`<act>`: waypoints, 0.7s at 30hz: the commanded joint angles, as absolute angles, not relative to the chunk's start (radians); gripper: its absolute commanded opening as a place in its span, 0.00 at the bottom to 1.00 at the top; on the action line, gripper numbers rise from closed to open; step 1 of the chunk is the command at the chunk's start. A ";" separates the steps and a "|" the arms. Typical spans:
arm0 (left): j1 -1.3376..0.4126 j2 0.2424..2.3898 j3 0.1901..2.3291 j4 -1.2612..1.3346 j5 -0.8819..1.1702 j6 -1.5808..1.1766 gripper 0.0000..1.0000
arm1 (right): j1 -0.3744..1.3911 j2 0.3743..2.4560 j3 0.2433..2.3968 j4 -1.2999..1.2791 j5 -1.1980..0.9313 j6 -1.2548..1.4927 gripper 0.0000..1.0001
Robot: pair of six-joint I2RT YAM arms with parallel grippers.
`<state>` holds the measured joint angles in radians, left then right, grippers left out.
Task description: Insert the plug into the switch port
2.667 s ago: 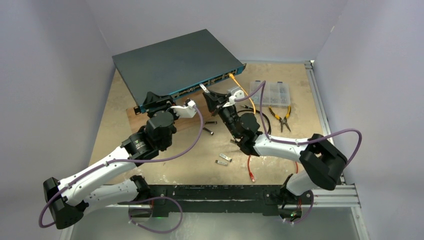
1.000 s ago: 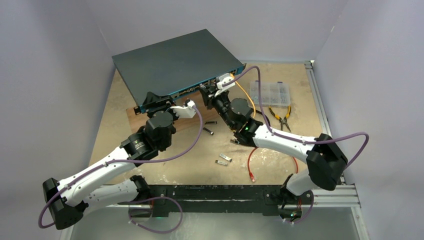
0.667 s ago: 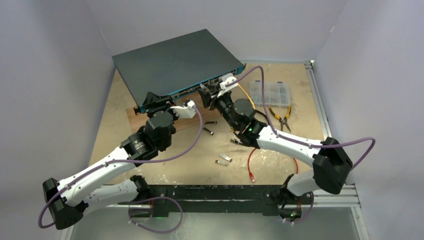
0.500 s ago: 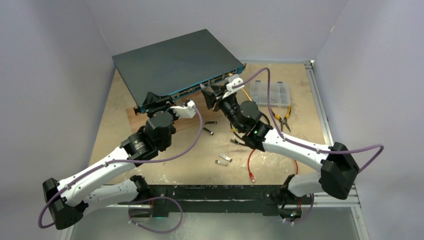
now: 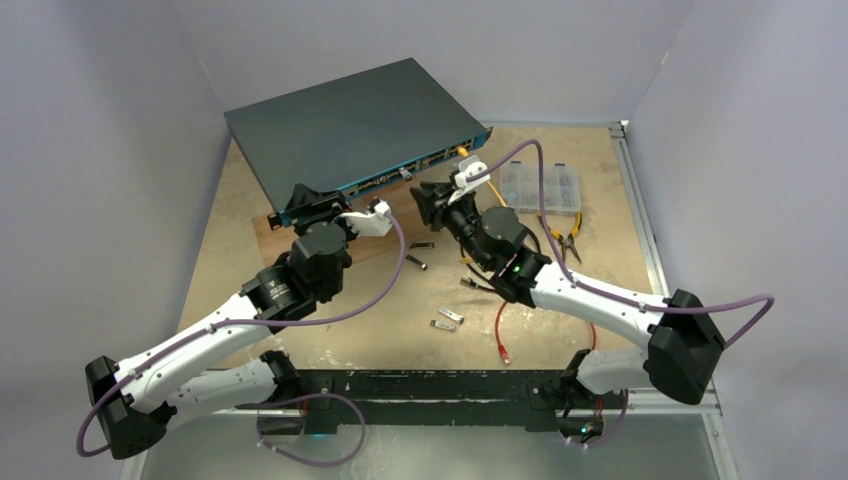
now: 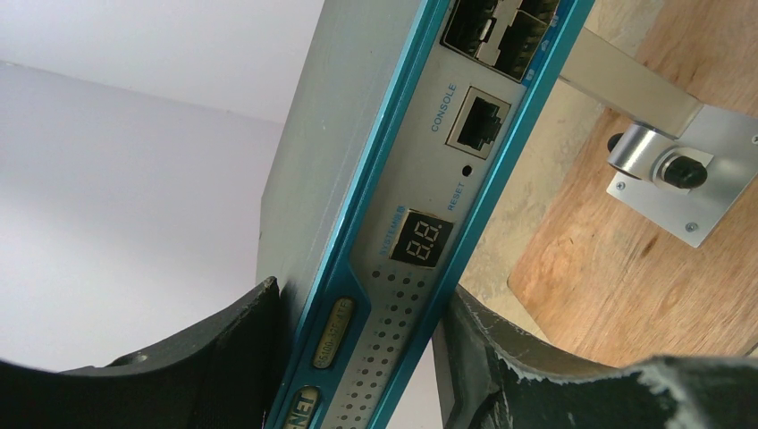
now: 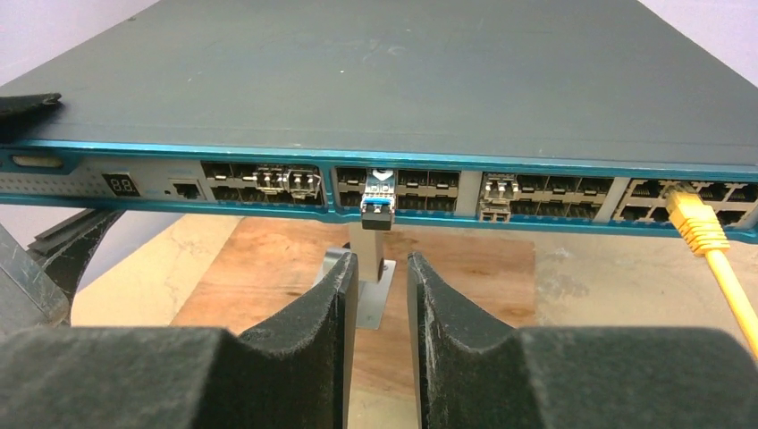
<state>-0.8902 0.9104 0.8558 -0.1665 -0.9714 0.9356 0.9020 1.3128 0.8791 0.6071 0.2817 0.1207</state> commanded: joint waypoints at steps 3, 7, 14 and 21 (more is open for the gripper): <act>-0.889 0.884 0.862 -0.120 -0.948 0.716 0.00 | 0.900 1.304 0.895 0.623 0.252 0.128 0.28; -0.889 0.884 0.863 -0.120 -0.948 0.714 0.00 | 0.900 1.319 0.917 0.629 0.261 0.117 0.27; -0.888 0.881 0.862 -0.120 -0.942 0.713 0.00 | 0.900 1.353 0.946 0.643 0.279 0.095 0.25; -0.889 0.881 0.863 -0.121 -0.939 0.711 0.00 | 0.899 1.372 0.970 0.646 0.283 0.073 0.22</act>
<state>-0.8902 0.9104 0.8558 -0.1669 -0.9688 0.9352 0.9020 1.3720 0.9154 0.6064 0.2710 0.1028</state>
